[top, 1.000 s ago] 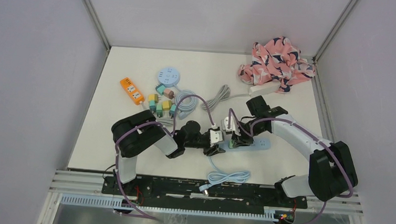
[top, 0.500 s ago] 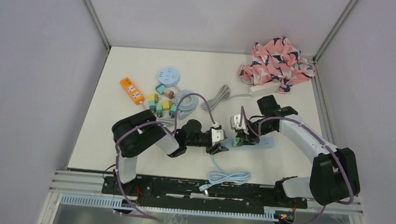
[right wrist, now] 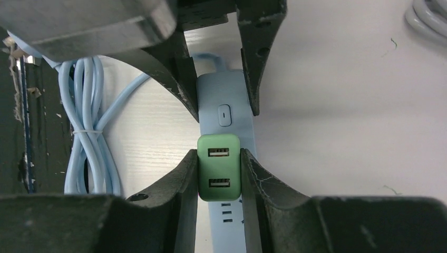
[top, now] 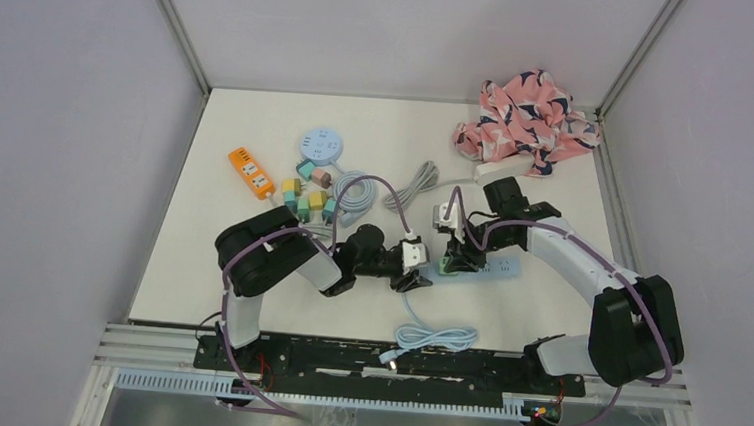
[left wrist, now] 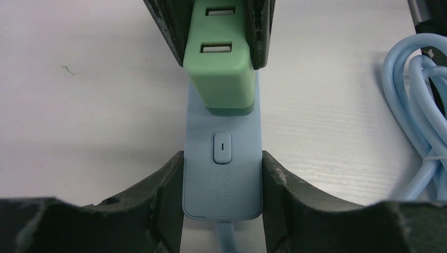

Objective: Pull the plug off the socket
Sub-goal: Remove the plug from the socket.

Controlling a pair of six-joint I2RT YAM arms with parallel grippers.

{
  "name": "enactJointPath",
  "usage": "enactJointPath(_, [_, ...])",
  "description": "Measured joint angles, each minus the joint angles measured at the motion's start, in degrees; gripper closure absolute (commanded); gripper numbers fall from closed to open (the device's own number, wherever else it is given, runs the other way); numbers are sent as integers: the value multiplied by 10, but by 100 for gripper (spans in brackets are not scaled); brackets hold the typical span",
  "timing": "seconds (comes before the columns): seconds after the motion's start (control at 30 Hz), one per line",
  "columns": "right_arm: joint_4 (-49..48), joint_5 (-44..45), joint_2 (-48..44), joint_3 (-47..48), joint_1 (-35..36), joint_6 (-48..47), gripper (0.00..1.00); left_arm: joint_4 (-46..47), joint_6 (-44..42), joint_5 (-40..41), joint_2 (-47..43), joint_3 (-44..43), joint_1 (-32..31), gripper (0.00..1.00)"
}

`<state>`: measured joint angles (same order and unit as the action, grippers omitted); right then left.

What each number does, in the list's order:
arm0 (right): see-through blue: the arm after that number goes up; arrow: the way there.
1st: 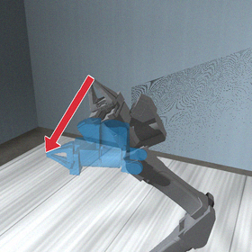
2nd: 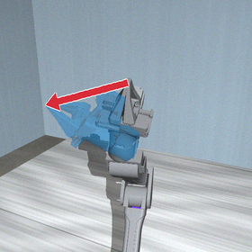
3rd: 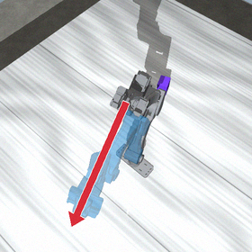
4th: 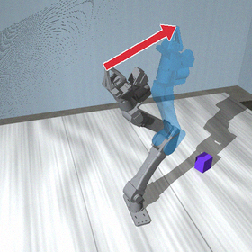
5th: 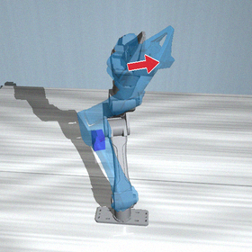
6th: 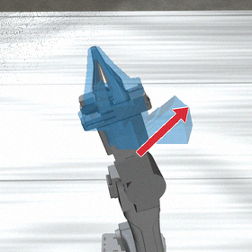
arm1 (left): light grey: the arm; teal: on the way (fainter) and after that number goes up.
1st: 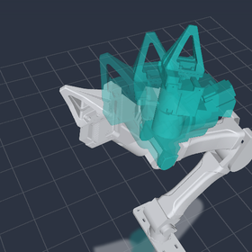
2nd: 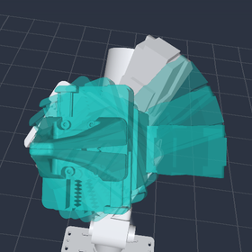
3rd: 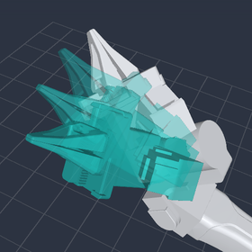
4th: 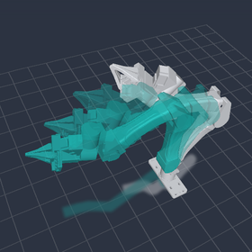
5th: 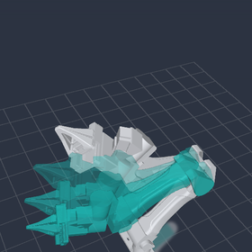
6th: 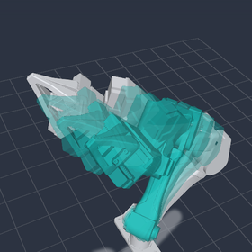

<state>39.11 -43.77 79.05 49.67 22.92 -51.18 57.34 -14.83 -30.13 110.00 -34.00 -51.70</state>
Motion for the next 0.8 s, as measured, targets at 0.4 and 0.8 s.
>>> enactJointPath(0.4, [153, -82, 19, 30, -54, -248, 100, 3, 5, -28, 3, -14, 0, 97])
enactJointPath(0.8, [22, -54, -43, 1, -24, -55, 100, -18, 8, -26, 16, -17, 12, 97])
